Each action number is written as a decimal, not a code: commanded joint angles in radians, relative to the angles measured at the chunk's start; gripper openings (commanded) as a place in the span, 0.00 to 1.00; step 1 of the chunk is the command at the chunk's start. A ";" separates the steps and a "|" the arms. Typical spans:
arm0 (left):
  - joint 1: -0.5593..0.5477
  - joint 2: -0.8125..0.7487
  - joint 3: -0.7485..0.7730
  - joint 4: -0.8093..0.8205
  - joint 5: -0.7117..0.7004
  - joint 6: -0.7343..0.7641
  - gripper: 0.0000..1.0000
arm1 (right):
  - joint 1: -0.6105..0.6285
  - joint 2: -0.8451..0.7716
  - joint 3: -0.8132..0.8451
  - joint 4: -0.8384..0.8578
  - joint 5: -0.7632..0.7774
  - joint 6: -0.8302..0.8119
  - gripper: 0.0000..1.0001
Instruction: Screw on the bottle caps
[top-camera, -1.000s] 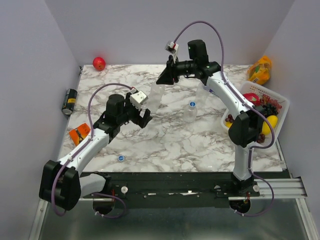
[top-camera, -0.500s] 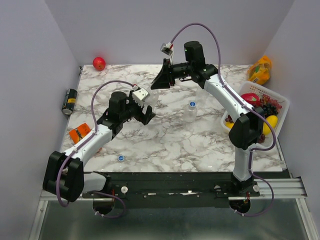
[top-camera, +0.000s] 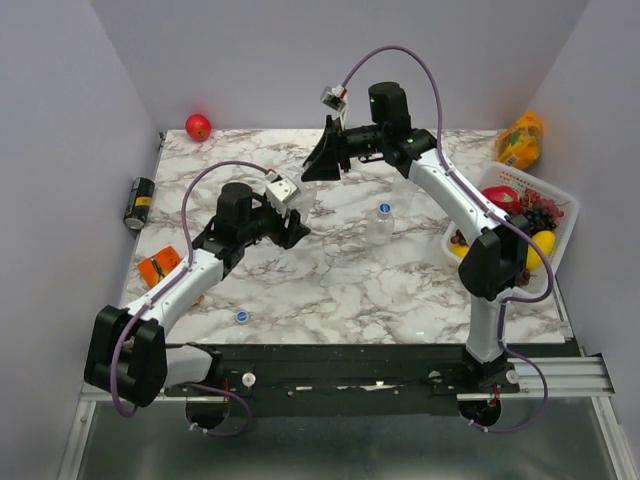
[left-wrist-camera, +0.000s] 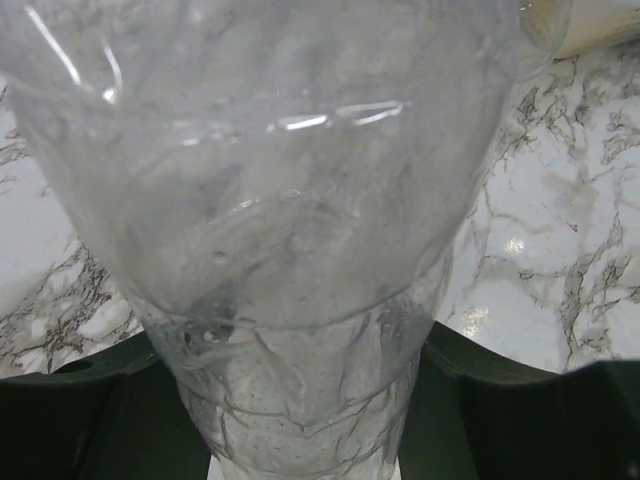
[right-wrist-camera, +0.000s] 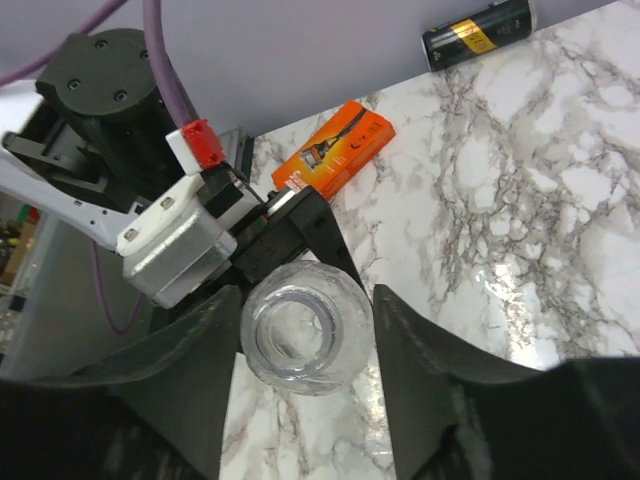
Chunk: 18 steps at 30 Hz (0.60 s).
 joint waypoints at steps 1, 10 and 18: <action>0.013 -0.103 0.030 -0.064 -0.032 -0.014 0.36 | 0.000 -0.080 0.030 -0.056 0.065 -0.182 0.71; 0.200 -0.333 -0.002 -0.230 -0.095 -0.025 0.00 | 0.002 -0.143 0.001 -0.136 0.214 -0.402 0.91; 0.335 -0.485 0.002 -0.228 -0.228 -0.208 0.00 | 0.251 -0.119 -0.079 -0.357 0.342 -0.687 0.76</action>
